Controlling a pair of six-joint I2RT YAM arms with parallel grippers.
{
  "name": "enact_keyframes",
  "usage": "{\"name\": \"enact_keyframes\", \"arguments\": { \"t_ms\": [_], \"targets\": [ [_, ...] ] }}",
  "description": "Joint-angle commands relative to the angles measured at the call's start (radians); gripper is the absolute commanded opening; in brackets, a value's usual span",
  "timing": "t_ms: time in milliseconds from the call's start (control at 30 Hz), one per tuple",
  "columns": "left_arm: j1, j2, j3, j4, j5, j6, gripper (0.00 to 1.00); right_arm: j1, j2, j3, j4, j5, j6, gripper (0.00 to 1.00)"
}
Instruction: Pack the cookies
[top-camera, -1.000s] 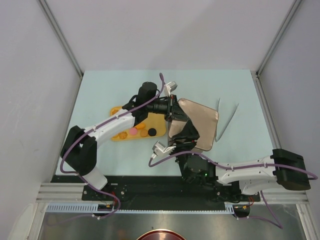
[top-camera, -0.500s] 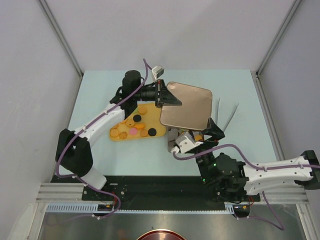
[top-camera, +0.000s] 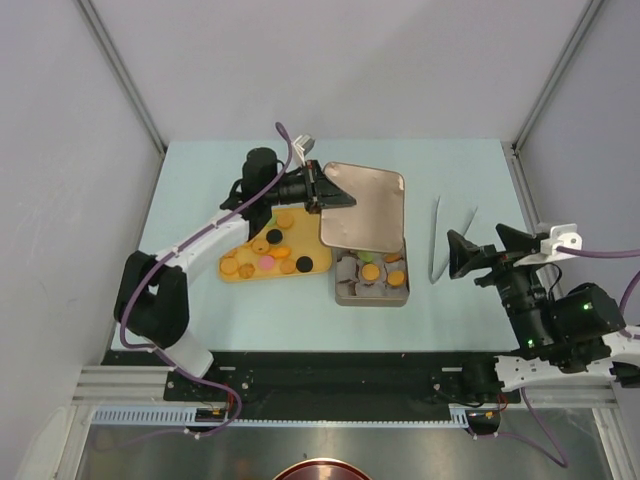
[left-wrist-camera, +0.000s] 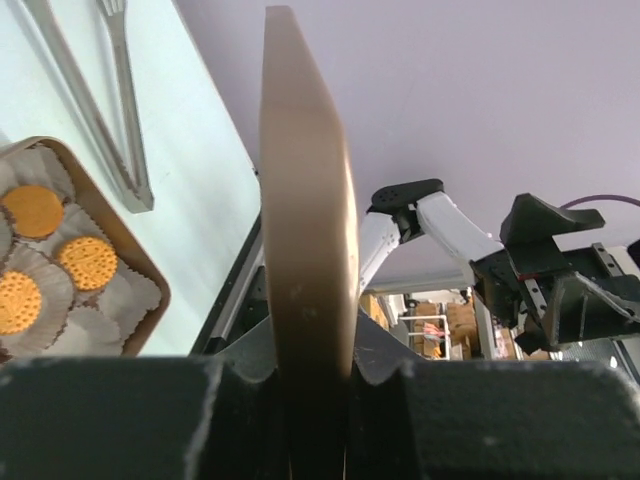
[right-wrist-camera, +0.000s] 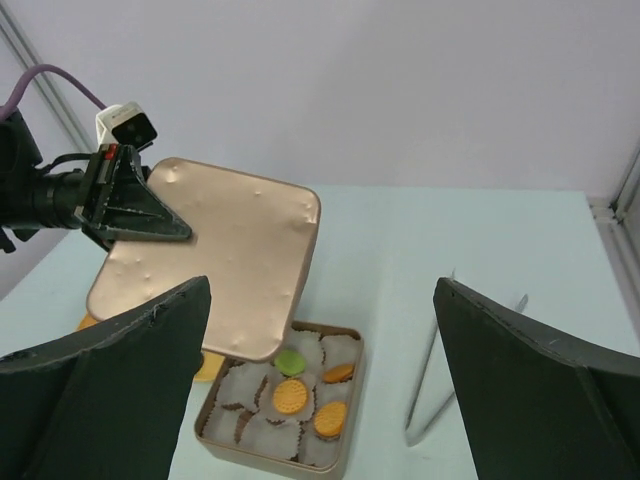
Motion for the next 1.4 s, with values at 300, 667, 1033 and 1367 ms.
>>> {"name": "enact_keyframes", "arguments": {
  "t_ms": [300, 667, 1033, 1367],
  "targets": [
    [-0.131, -0.007, -0.179, 0.029, -0.188, 0.224, 0.01, -0.045, 0.051, 0.035, -0.302, 0.042, 0.578, 0.78],
    [-0.109, -0.087, -0.128, -0.089, -0.231, 0.305, 0.0, -0.472, 0.414, 0.363, -0.627, -0.703, 0.932, 0.05],
    [0.011, -0.096, -0.358, 0.18, -0.092, 0.13, 0.0, -1.352, 0.595, 0.231, -0.548, -1.429, 1.148, 0.0],
    [0.017, 0.035, -0.384, 0.294, -0.018, 0.07, 0.0, -1.395, 0.661, 0.106, -0.47, -1.517, 1.118, 0.0]
  ]
}}
